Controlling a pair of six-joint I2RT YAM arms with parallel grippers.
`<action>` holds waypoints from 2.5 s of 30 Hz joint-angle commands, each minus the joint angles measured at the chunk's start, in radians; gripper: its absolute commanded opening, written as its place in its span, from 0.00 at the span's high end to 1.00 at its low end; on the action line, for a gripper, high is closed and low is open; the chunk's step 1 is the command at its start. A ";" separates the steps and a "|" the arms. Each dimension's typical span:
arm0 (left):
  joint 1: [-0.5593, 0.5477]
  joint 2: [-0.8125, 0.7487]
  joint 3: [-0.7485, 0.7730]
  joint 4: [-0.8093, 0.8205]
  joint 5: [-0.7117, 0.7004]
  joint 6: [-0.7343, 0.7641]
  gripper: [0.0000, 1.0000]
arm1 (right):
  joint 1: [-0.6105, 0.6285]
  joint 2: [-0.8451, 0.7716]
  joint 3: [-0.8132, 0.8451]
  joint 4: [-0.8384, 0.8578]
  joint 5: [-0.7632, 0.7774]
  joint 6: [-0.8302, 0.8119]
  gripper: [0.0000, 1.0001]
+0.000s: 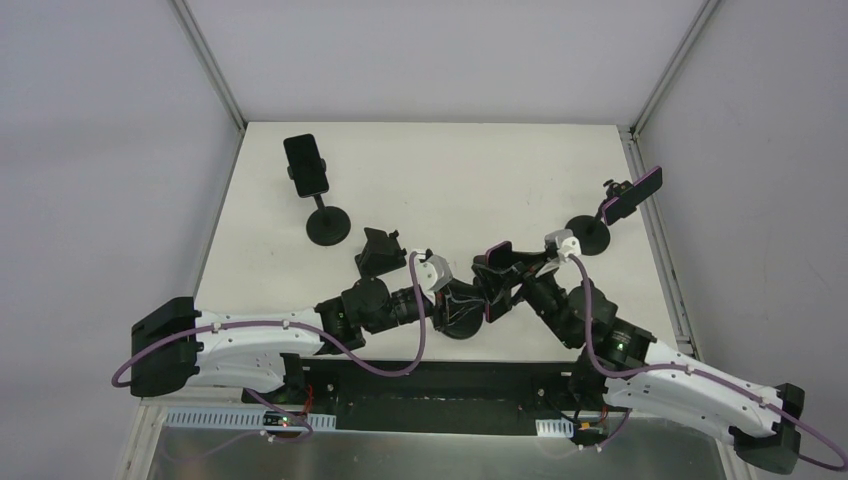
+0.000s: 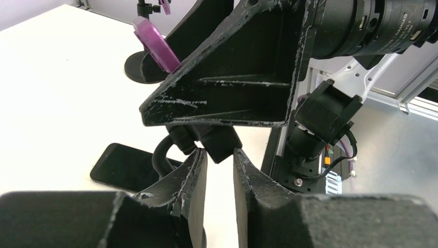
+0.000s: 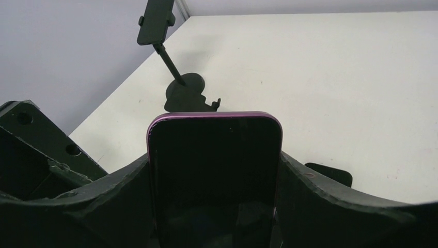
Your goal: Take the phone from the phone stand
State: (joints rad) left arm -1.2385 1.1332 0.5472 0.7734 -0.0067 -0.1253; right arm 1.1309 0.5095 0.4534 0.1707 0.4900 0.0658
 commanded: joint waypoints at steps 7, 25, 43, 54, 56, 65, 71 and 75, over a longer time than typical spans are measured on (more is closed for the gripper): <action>0.010 -0.008 -0.024 0.052 -0.123 0.026 0.90 | 0.008 -0.016 0.137 -0.349 -0.103 0.130 0.78; 0.010 -0.061 -0.042 0.052 0.218 0.033 0.16 | 0.008 0.047 0.225 -0.445 -0.087 0.142 0.62; 0.010 -0.184 -0.152 0.044 0.135 0.005 0.03 | 0.007 0.162 0.282 -0.438 -0.084 0.083 0.25; 0.011 -0.190 -0.164 0.037 0.088 0.000 0.03 | 0.005 0.270 0.410 -0.585 -0.111 0.053 0.07; 0.011 -0.196 -0.167 0.035 0.086 0.001 0.02 | -0.002 0.279 0.436 -0.609 -0.130 0.052 0.05; 0.011 -0.203 -0.176 0.029 0.084 -0.007 0.00 | -0.098 0.334 0.594 -0.812 -0.401 0.018 0.01; 0.011 -0.204 -0.176 0.027 0.089 -0.012 0.00 | -0.199 0.364 0.625 -0.818 -0.646 0.050 0.01; 0.010 -0.207 -0.178 0.027 0.089 -0.014 0.00 | -0.241 0.389 0.636 -0.802 -0.721 0.066 0.01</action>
State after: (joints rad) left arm -1.2243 0.9463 0.3771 0.7639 0.0929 -0.1207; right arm 0.9215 0.8787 1.0405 -0.6262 -0.0856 0.1101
